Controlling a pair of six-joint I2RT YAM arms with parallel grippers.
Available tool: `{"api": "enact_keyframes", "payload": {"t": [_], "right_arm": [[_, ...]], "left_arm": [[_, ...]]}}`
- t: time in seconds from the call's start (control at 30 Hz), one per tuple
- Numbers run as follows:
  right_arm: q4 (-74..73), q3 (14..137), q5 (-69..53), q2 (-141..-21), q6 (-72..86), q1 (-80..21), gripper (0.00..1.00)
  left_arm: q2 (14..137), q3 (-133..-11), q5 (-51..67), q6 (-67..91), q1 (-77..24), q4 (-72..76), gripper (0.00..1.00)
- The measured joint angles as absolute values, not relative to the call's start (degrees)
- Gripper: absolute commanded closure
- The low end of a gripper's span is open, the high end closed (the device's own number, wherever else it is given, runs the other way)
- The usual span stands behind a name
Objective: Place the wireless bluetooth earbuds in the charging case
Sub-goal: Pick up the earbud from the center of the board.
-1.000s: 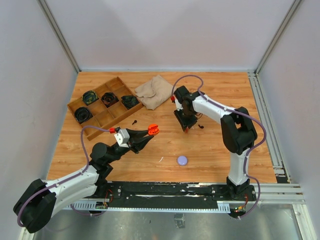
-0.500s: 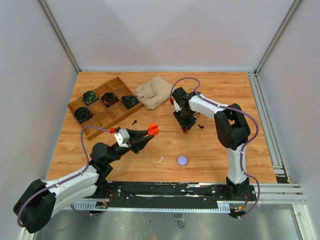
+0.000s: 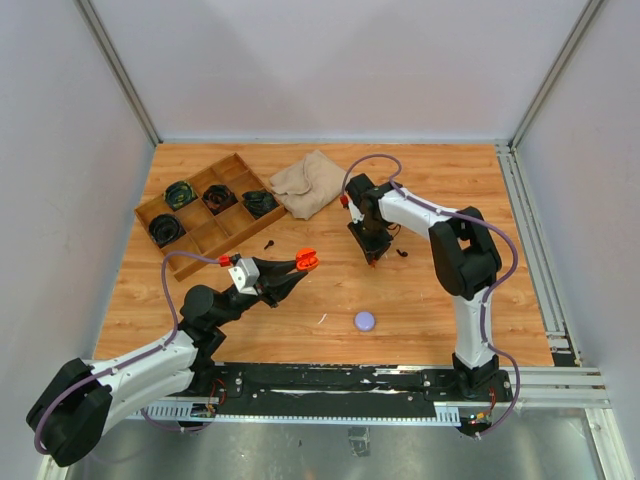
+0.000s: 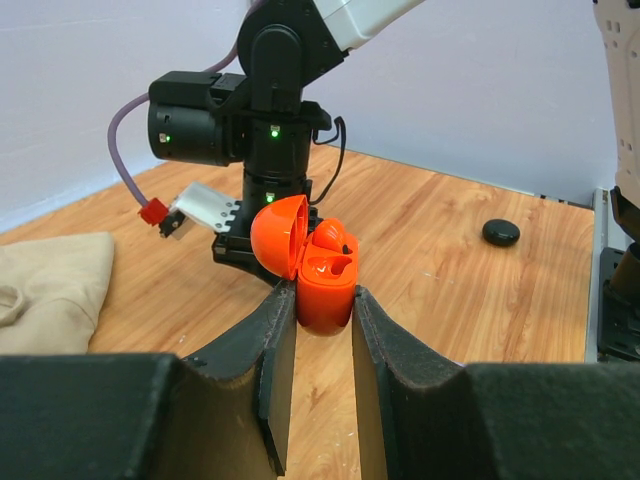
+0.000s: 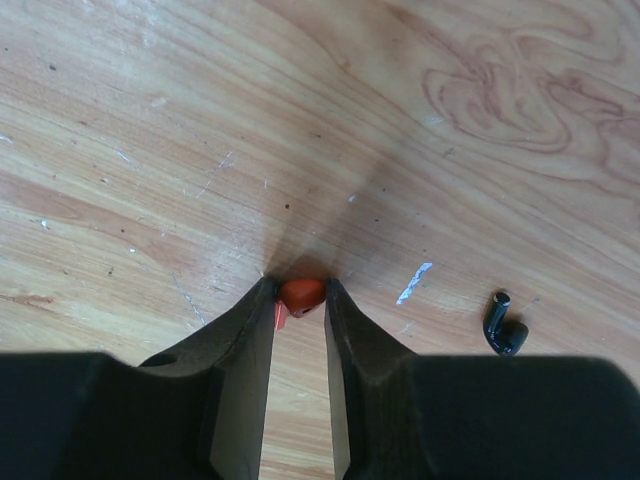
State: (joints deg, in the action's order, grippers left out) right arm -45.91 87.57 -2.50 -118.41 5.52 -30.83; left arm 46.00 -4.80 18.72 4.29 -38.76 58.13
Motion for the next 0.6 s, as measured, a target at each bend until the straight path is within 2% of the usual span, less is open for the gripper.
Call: {"api": "enact_keyframes", "payload": {"t": [0.27, 0.6], "right_arm": [[-45.28, 85.01, -2.96, -114.93, 5.5, -30.83, 0.78], [-41.71, 82.24, -4.91, -99.53, 4.36, -31.14, 0.8]], "left_arm": [[46.0, -4.8, 18.76, 4.43, -38.76, 58.22, 1.0], [46.89, -3.25, 18.41, 4.51, -38.76, 61.52, 1.0]]}}
